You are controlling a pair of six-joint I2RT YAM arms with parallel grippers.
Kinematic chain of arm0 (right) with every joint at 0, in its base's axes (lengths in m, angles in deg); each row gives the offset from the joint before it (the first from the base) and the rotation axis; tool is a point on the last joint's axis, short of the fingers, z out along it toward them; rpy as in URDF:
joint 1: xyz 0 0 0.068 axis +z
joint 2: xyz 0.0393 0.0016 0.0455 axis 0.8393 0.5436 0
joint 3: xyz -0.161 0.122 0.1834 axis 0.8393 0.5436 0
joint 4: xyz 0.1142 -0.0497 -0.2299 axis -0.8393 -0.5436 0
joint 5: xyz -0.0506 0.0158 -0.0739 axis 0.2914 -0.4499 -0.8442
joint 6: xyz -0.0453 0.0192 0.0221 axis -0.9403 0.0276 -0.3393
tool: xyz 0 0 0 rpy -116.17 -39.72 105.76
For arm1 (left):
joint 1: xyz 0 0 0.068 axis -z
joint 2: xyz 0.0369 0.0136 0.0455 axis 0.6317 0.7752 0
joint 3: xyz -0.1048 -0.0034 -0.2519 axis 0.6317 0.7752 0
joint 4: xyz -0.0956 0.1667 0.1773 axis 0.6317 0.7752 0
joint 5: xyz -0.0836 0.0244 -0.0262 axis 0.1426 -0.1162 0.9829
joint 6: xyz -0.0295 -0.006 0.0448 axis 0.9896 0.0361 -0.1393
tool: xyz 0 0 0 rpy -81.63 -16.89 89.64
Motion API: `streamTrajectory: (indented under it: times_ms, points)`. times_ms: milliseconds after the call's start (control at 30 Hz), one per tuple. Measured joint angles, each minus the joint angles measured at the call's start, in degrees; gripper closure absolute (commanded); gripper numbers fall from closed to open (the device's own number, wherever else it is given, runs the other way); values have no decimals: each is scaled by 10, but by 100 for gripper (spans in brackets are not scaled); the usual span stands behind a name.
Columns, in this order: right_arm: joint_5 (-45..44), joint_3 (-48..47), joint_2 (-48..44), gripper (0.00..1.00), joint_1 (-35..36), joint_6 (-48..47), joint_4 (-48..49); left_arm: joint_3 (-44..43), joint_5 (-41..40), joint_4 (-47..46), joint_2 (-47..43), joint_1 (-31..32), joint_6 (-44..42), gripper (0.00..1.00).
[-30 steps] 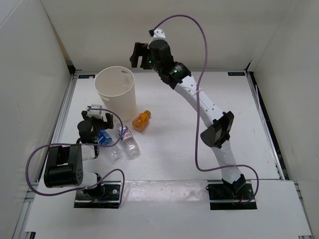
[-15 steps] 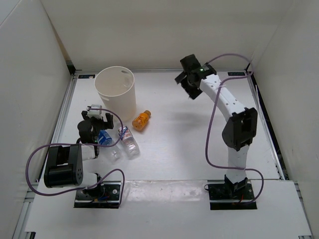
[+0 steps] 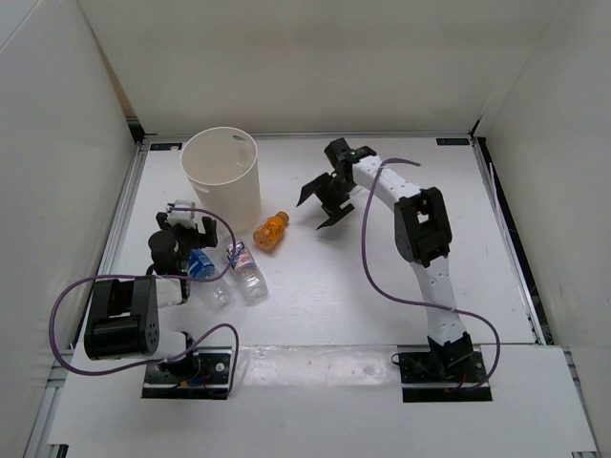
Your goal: Put the plastic bottles in the bin
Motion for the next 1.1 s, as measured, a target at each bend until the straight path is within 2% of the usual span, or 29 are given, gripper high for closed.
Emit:
streamTrajectory:
  times_ms: [333, 700, 867, 1033, 1100]
  points:
    - [117, -24, 37, 10, 36, -4, 57, 0, 0, 0, 0, 0, 0, 0]
    - [176, -51, 78, 10, 64, -7, 82, 0, 0, 0, 0, -1, 0, 0]
    - [186, -53, 93, 15, 66, -6, 79, 0, 0, 0, 0, -1, 0, 0]
    - [193, -64, 103, 30, 66, -6, 77, 0, 0, 0, 0, -1, 0, 0]
    - [194, -65, 105, 31, 66, -5, 76, 0, 0, 0, 0, -1, 0, 0]
